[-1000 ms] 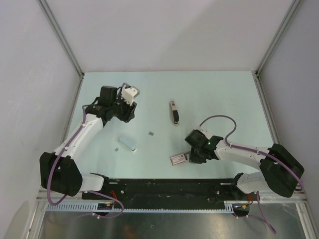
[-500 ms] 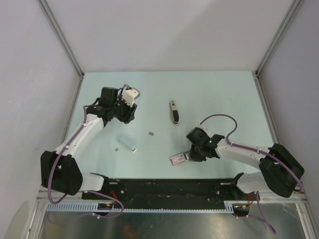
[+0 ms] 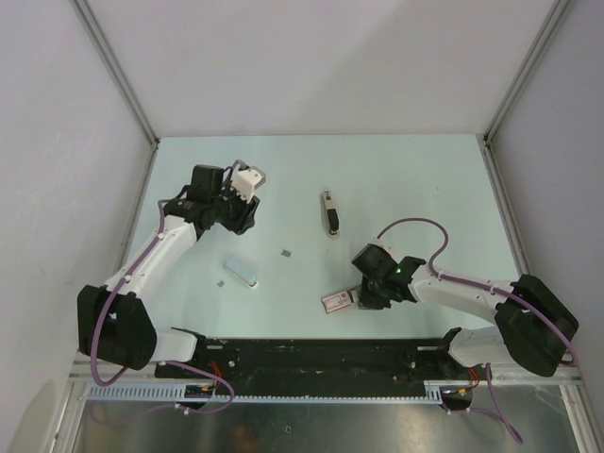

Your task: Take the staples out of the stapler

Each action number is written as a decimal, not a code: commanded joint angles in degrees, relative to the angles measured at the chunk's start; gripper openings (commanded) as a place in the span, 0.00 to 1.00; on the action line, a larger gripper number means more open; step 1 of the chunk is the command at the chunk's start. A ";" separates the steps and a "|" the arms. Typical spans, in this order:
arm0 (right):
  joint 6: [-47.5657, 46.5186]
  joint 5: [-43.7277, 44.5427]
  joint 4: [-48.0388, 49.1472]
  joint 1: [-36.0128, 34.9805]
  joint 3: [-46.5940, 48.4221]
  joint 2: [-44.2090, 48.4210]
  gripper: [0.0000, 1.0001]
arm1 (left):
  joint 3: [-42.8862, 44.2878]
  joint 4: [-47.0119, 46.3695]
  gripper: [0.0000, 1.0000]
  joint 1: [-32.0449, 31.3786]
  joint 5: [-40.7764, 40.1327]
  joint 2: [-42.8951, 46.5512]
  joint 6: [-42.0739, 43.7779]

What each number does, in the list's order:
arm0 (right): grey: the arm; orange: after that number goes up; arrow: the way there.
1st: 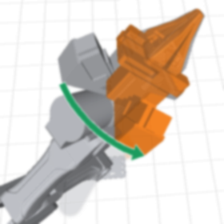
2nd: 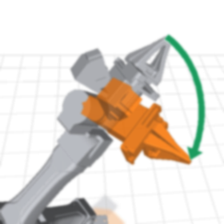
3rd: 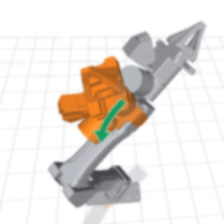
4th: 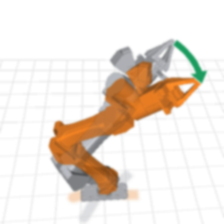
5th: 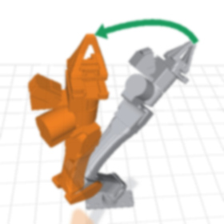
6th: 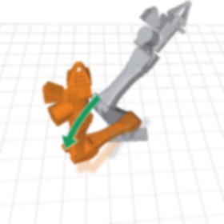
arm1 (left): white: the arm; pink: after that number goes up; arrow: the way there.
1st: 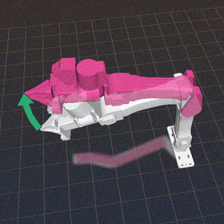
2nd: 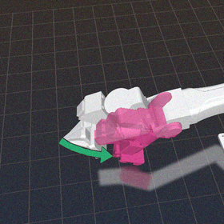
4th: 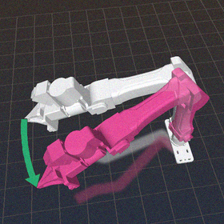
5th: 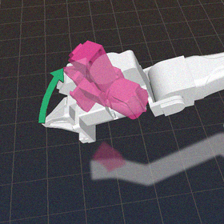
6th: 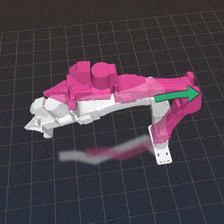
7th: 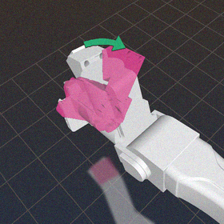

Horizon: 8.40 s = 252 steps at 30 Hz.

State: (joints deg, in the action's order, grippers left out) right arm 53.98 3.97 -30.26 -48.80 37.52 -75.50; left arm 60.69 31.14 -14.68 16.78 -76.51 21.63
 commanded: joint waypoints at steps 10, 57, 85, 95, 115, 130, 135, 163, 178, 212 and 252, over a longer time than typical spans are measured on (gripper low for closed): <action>-0.81 -1.99 1.31 2.00 2.88 -0.72 0.00 | -0.59 -0.09 0.47 -0.36 0.27 0.26 1.98; -18.63 -0.84 3.24 14.75 14.82 9.60 0.40 | 0.39 -2.18 0.47 -15.70 8.14 -16.52 29.89; -22.19 -12.82 6.76 23.86 13.02 10.01 0.20 | 1.13 -2.12 0.34 -17.33 7.49 -26.75 52.41; -22.48 -14.68 6.34 25.32 13.02 10.38 0.15 | 0.05 -1.12 0.14 -18.19 3.94 -27.04 51.97; -24.01 -21.17 13.93 26.29 13.00 13.04 0.26 | 23.14 0.97 0.01 -13.33 31.44 -14.70 16.20; -15.86 -38.28 55.47 26.01 12.93 14.72 0.68 | 12.69 -96.94 0.01 -2.95 46.52 -14.96 -98.14; -8.41 -42.71 68.58 25.48 12.93 11.07 0.69 | 4.67 -108.62 0.02 -3.98 41.77 -13.01 -109.85; -13.69 -34.09 64.44 16.14 18.48 3.78 0.38 | -6.72 -114.22 0.02 -8.09 36.15 -11.29 -107.58; -18.63 -31.35 50.10 16.87 18.74 7.41 0.00 | -6.30 -103.60 0.40 -6.36 37.06 -10.38 -99.88; -23.54 8.64 4.32 -2.04 4.21 7.21 0.00 | 3.00 -5.38 0.99 -6.32 1.62 -6.67 -9.14; -26.19 16.10 4.73 -4.92 1.95 3.42 0.00 | 1.38 -5.39 0.93 -9.15 2.44 -6.24 -8.28</action>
State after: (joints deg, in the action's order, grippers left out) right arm 27.97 16.75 -23.81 -53.17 39.48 -75.11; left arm 62.54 26.09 -23.20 17.72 -85.27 10.13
